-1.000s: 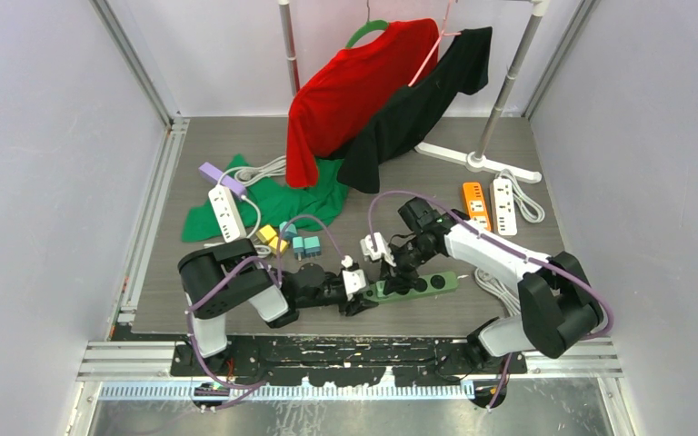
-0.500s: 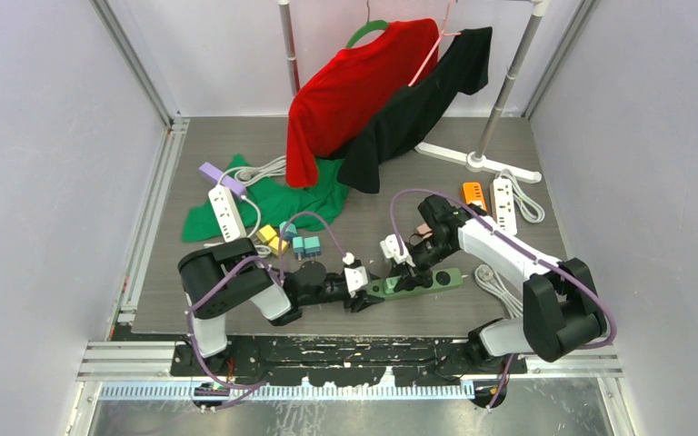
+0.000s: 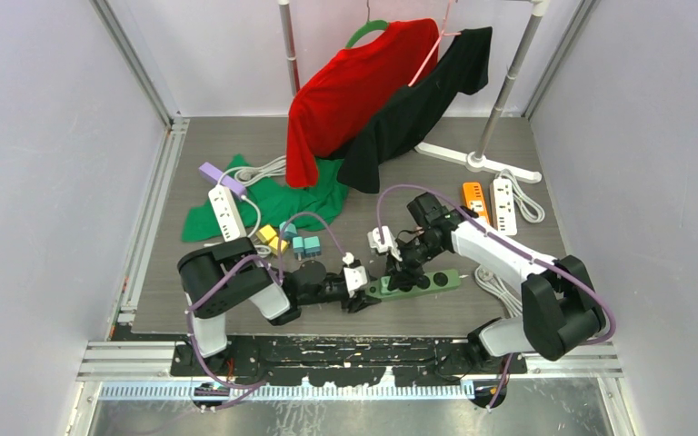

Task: Pull the plug off the socket
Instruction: Remove the plug from the socket.

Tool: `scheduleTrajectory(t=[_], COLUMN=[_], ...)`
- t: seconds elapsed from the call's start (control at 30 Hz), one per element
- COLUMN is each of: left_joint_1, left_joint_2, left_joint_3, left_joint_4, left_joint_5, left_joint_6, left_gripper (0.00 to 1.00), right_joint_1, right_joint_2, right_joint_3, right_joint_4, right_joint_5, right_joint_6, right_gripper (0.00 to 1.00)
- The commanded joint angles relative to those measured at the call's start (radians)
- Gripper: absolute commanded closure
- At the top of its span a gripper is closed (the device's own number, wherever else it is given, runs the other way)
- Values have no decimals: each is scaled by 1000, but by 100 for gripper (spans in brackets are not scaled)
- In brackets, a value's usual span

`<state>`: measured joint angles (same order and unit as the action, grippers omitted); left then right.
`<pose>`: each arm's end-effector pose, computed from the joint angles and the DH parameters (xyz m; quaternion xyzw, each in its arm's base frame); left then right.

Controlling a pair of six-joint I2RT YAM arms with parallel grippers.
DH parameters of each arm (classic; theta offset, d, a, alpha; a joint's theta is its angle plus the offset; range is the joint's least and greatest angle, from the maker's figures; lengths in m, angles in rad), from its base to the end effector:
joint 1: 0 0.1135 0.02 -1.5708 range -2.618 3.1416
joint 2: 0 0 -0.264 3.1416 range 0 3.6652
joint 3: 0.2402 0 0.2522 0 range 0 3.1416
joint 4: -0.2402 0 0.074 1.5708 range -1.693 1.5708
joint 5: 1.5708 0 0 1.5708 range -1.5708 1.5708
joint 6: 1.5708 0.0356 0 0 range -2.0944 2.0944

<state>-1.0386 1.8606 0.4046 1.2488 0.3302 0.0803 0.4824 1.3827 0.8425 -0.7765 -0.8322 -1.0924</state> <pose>0.1364 -0.2544 0.1079 0.4943 0.5941 -0.3998 0.4928 0.1970 0.1329 0.2035 -0.6790 0.6040 0.3476 0.2309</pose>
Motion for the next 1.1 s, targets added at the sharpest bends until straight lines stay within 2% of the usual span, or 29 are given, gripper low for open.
scheduleTrajectory(t=[0.0,0.23,0.43,0.53,0.63,0.77,0.87,0.93,1.07], left_joint_1=[3,3,3,3,3,3,3,3,2], left_joint_2=[-1,-3,-4,-1,-2,-1,-1,-1,-1], left_joint_3=[0,-5,-5,-3,-1,1,3,5,3], left_joint_4=[4,9,9,8,5,2,-2,-4,-2], left_joint_5=[16,20,23,23,23,20,20,22,23], left_joint_6=[20,21,21,22,22,21,23,22,24], left_gripper=[100,100,100,100,100,100,100,100,100], right_joint_1=[-57,-140,-117,-64,-14,4,2,-11,-79], right_joint_2=[-31,-22,17,4,-1,-14,-38,-41,-42], right_joint_3=[55,58,36,28,16,14,9,23,71], right_joint_4=[25,-309,-357,-271,-184,2,140,167,98], right_joint_5=[115,2,-88,-138,-116,-22,125,244,302], right_joint_6=[46,-381,-508,-400,-308,-98,108,164,160], right_gripper=[97,98,99,99,99,99,99,98,98])
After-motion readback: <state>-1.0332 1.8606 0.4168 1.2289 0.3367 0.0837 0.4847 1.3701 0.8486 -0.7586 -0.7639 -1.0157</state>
